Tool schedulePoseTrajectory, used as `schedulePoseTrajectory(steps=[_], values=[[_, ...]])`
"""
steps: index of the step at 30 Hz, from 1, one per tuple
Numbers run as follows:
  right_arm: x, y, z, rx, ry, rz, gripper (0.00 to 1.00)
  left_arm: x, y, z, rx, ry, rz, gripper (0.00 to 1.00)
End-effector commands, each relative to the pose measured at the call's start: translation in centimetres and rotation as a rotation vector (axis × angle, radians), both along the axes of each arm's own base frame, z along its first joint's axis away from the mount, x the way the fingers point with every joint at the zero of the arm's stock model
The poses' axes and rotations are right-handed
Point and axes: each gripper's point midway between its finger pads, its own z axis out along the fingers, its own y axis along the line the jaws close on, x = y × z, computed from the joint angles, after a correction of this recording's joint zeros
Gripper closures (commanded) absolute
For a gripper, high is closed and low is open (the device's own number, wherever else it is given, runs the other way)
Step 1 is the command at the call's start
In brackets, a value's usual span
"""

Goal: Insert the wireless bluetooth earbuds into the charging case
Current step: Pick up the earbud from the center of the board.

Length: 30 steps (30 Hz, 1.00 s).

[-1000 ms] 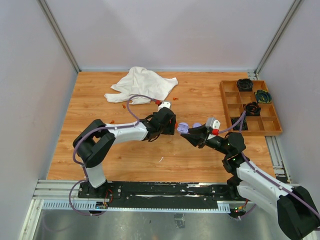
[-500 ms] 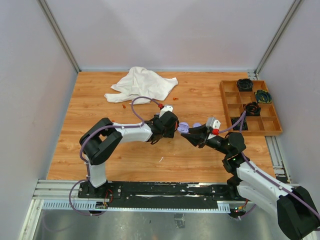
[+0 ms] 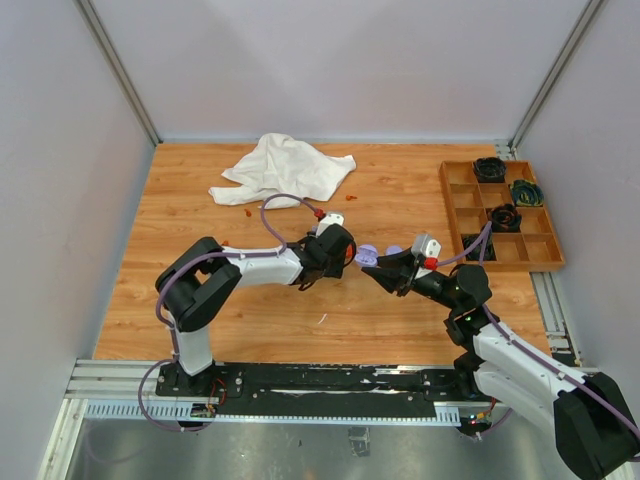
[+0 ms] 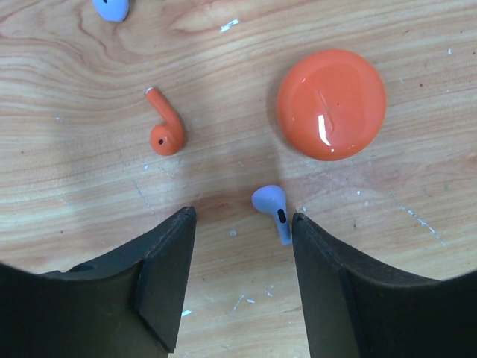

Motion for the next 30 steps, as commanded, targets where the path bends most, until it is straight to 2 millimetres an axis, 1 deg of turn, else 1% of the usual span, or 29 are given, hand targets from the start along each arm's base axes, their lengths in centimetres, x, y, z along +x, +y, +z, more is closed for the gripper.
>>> schedulePoseTrajectory(steps=[1, 5, 10, 12, 14, 19, 30], values=[[0.3, -0.5, 0.3, 0.010, -0.012, -0.020, 0.99, -0.6, 0.7, 0.8, 0.010, -0.012, 0.006, 0.42], [0.4, -0.5, 0.2, 0.010, -0.010, -0.022, 0.99, -0.7, 0.6, 1.2, -0.007, -0.014, 0.003, 0.41], [0.4, -0.5, 0.2, 0.010, -0.009, -0.022, 0.99, -0.2, -0.8, 2.2, -0.049, -0.026, -0.032, 0.41], [0.3, -0.5, 0.3, 0.009, -0.010, -0.022, 0.99, 0.0, -1.4, 2.3, -0.053, -0.022, -0.053, 0.41], [0.3, -0.5, 0.3, 0.010, -0.010, -0.023, 0.99, 0.1, -1.9, 2.2, -0.052, -0.013, -0.068, 0.42], [0.3, -0.6, 0.3, 0.009, -0.010, -0.025, 0.99, 0.4, -2.2, 1.8, -0.047, 0.013, -0.086, 0.48], [0.3, -0.6, 0.4, 0.008, -0.012, -0.025, 0.99, 0.8, -1.6, 0.4, -0.003, 0.069, -0.092, 0.56]])
